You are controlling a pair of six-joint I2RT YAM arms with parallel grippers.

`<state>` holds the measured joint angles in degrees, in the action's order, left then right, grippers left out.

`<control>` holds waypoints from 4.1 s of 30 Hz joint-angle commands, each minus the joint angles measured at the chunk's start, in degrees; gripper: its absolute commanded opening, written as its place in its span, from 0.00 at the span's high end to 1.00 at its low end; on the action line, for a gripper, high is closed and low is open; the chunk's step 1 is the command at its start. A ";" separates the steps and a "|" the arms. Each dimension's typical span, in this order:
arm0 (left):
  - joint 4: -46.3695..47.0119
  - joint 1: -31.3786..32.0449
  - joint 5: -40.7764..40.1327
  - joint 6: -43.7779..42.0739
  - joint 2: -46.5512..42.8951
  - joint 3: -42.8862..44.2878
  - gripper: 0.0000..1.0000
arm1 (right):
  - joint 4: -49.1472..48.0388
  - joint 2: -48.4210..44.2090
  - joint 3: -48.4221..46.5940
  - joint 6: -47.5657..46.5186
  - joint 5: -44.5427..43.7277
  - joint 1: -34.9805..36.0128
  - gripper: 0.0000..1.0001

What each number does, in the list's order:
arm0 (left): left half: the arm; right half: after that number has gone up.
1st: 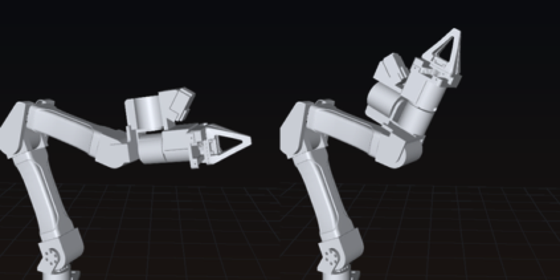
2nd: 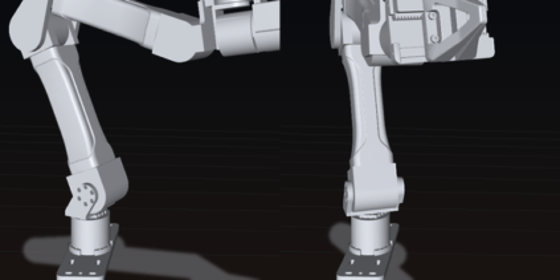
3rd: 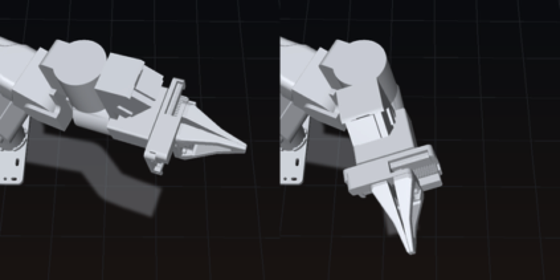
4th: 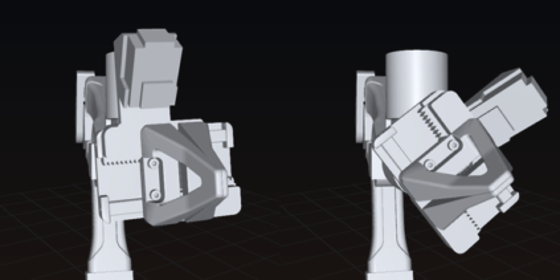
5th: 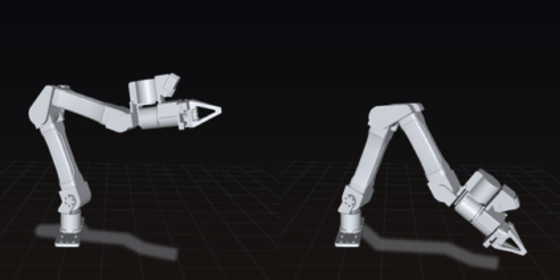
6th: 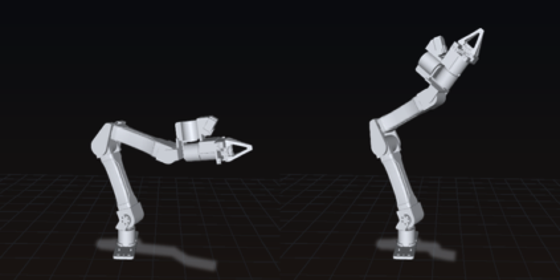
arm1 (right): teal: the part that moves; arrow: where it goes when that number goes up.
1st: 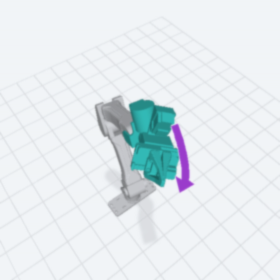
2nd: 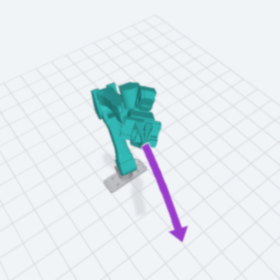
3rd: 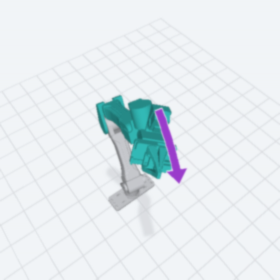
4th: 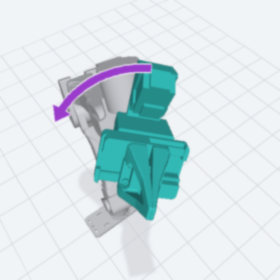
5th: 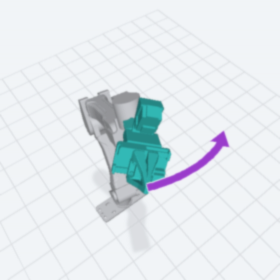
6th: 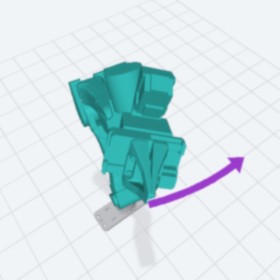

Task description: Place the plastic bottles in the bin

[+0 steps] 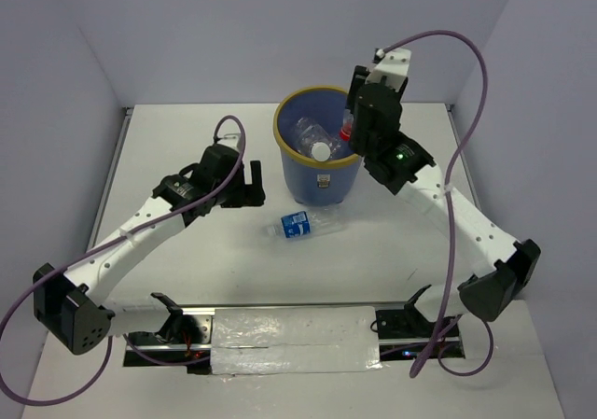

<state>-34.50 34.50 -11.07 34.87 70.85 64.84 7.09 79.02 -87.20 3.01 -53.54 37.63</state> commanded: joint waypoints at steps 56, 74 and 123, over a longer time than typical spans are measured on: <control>21.58 30.45 -14.33 -18.88 29.26 -3.58 0.46 | 22.79 -27.43 5.81 12.73 -2.01 3.33 0.00; 3.92 33.61 -10.29 -19.40 15.29 14.86 0.81 | 24.20 -31.64 6.34 11.68 -10.08 3.33 0.00; 24.72 10.77 5.36 -27.49 23.02 41.69 0.76 | 24.28 -8.35 -20.73 24.68 37.72 -10.03 0.00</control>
<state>-17.43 46.83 -7.42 5.28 95.79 107.13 33.47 73.10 -105.41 26.22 -18.70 27.83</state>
